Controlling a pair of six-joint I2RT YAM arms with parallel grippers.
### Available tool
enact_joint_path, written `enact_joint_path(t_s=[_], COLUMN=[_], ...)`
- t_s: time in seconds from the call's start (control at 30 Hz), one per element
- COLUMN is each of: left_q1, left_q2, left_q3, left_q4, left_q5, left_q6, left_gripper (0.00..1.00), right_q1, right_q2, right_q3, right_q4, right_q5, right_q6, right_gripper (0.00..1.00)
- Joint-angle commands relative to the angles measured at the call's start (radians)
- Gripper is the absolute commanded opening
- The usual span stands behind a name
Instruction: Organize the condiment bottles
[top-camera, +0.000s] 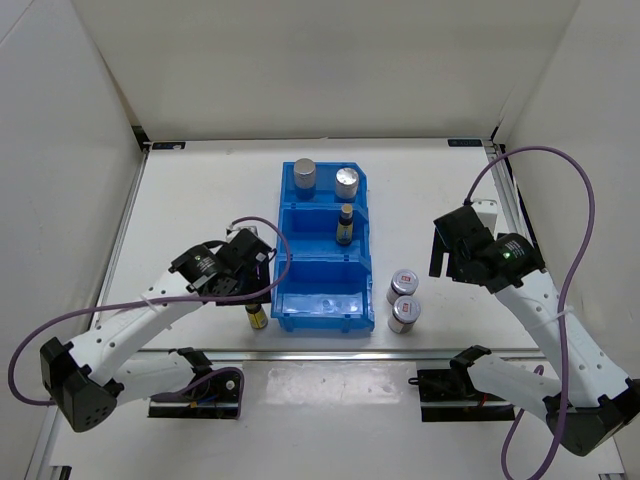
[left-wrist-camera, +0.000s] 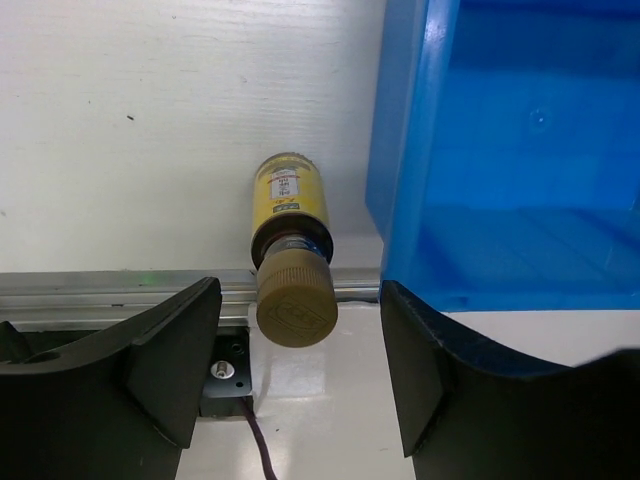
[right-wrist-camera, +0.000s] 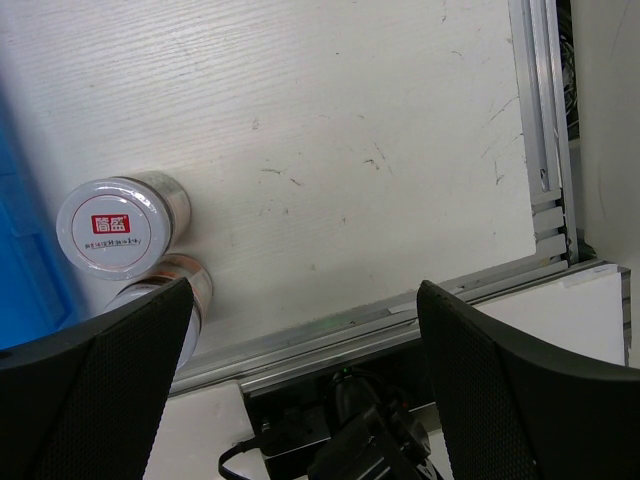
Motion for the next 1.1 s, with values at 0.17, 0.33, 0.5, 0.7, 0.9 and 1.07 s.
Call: enact_joint_path(t_s=[0.17,0.33,0.5,0.7,0.9,1.07], left_q1=[-0.006,-0.006,-0.006,-0.006,-0.006,-0.006], left_q2=[-0.001,0.042,0.060,0.106,0.212,0.354], left_q3=[-0.007,0.022,0.099,0.278,0.588,0.789], left_q4=[0.020,0.029,0.029,-0.049,-0.147,-0.138], left_q5=[0.016,0.016,0.007,-0.070,-0.209,-0.242], left_q6=[-0.021,-0.003,0.031,0.083,0.178,0.227], left_gripper=[0.68,0.54,0.11,0.11,0.11,0.11], right_q1=[0.004,0.004,0.004,0.004,0.004,0.013], right_q2=[-0.001,-0.001,-0.001,-0.001,-0.010,-0.010], right_q3=[-0.007,-0.007,-0.007,-0.007,-0.007,-0.007], right_q4=[0.021,0.021,0.021,0.021,0.021,0.021], right_q5=[0.010,0.010,0.010,0.010,0.001,0.001], right_q6=[-0.001,-0.001,-0.001,-0.001,-0.001,-0.001], right_gripper=[0.95,0.95,0.95,0.95,0.95,0.95])
